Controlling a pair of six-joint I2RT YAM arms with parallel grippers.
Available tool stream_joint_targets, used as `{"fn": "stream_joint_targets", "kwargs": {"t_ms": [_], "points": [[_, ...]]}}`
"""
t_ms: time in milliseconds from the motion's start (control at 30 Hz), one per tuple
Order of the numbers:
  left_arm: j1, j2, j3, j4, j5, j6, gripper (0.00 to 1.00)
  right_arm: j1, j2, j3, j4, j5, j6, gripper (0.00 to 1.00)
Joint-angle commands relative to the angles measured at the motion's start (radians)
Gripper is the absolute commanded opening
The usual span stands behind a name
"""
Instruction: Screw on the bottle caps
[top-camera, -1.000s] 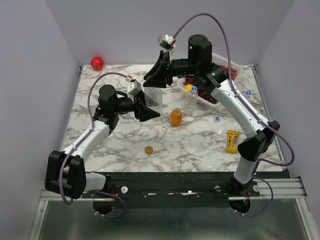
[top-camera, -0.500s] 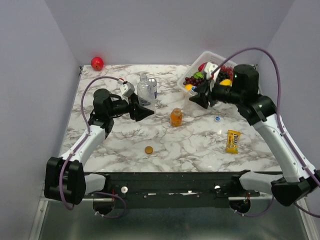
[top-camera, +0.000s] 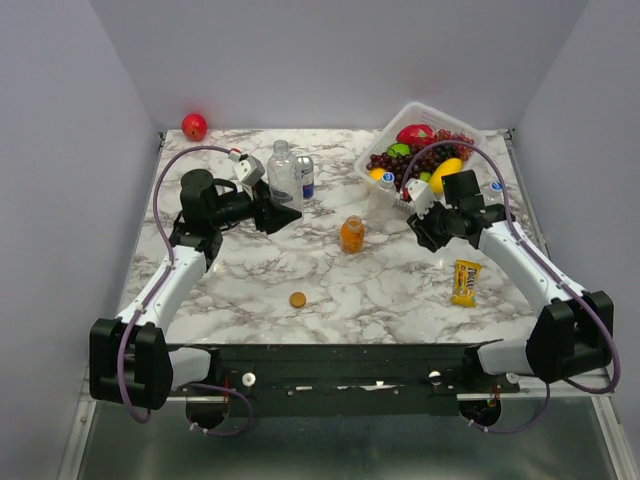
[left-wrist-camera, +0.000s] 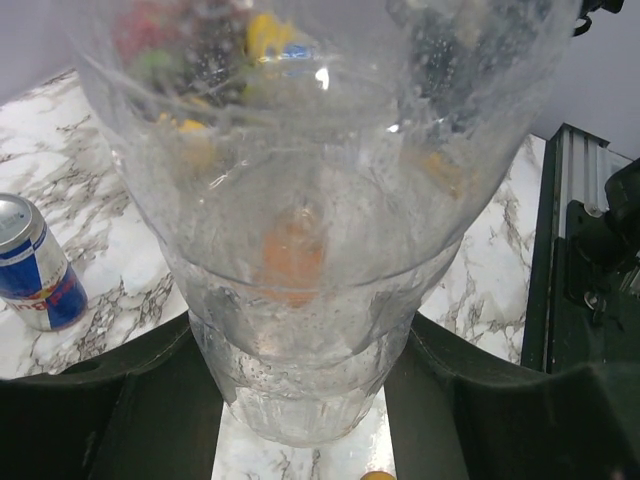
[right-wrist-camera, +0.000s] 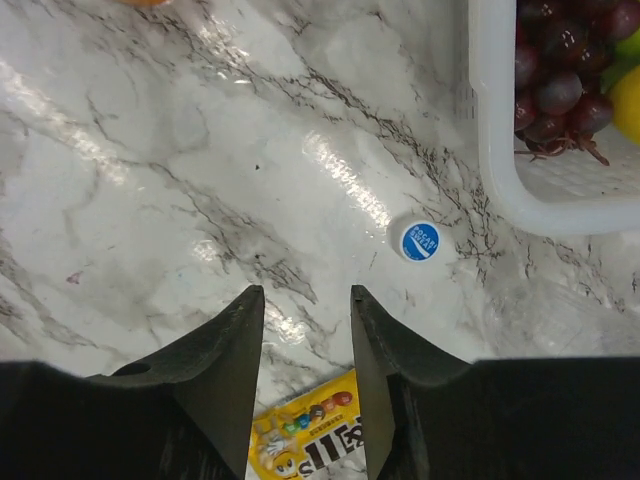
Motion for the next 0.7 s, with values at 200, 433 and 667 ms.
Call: {"fn": "stream_joint_targets", "kwargs": {"t_ms": [200,433,667], "points": [[-0.002,-0.058,0.025,-0.129,-0.051,0.066,0.0,-0.044,0.239,0.091,0.036,0.162,-0.083,0.47],[-0.004,-0.05,0.031,-0.135,-0.062,0.069,0.0,-0.066,0.382,0.218,-0.041,0.194,-0.086,0.47],[-0.002,-0.036,0.049,-0.164,-0.06,0.083,0.0,-0.076,0.43,0.228,-0.063,0.181,-0.075,0.47]]}}
